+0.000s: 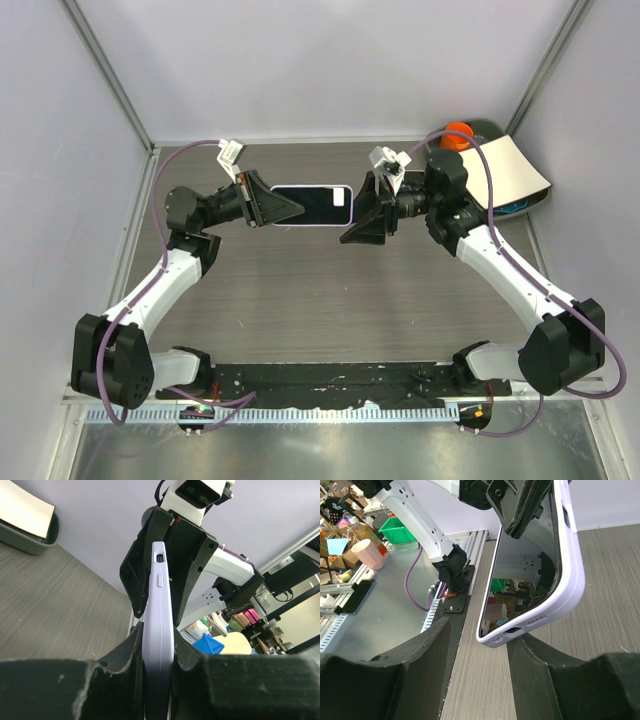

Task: Take the phone out of the phone case
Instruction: Remove the phone case from the phone.

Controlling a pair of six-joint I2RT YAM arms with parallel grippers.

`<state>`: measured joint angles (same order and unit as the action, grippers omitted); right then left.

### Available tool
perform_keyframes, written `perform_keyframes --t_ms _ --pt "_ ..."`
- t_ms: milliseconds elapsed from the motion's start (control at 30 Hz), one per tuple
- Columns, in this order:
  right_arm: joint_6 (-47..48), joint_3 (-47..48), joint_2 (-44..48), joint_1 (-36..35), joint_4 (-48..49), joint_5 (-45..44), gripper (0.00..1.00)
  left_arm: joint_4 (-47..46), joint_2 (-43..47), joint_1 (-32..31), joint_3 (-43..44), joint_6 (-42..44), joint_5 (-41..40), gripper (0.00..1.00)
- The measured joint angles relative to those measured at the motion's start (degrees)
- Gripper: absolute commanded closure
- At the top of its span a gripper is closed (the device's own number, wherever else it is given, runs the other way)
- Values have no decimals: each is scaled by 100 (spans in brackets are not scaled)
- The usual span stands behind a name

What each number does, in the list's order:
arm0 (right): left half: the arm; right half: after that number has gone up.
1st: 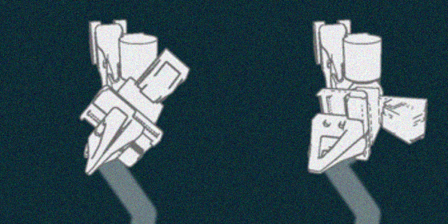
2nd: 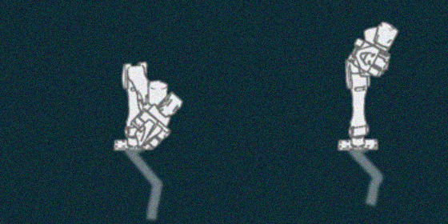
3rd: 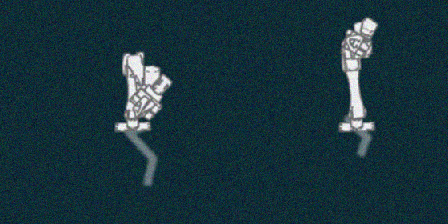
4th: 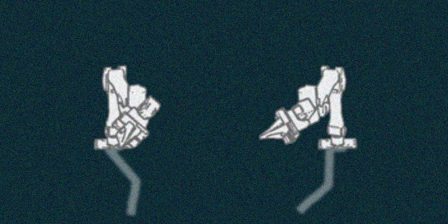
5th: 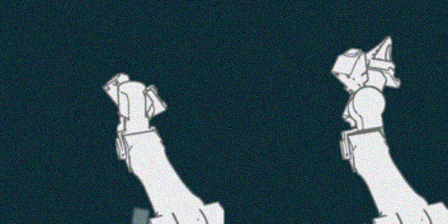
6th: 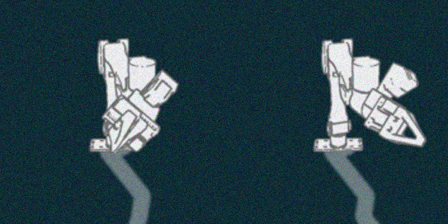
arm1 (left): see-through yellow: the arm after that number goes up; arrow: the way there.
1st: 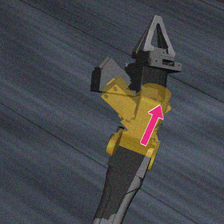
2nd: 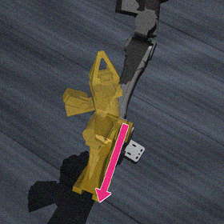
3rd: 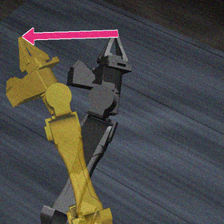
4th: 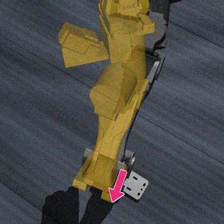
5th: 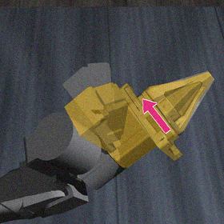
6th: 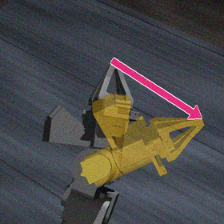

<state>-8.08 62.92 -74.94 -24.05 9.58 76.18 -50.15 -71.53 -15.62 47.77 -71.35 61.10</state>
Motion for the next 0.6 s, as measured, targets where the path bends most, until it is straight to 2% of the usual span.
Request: perform_keyframes --t_ms 233,467,600 --pt "-459 -4 -17 2 479 -44 59 -92 0 0 0 -39 4 100" --pt "-557 -55 -35 2 697 -42 55 -153 0 0 0 -68 7 100" --pt "-264 -76 -26 2 562 9 53 -149 0 0 0 -68 20 100"
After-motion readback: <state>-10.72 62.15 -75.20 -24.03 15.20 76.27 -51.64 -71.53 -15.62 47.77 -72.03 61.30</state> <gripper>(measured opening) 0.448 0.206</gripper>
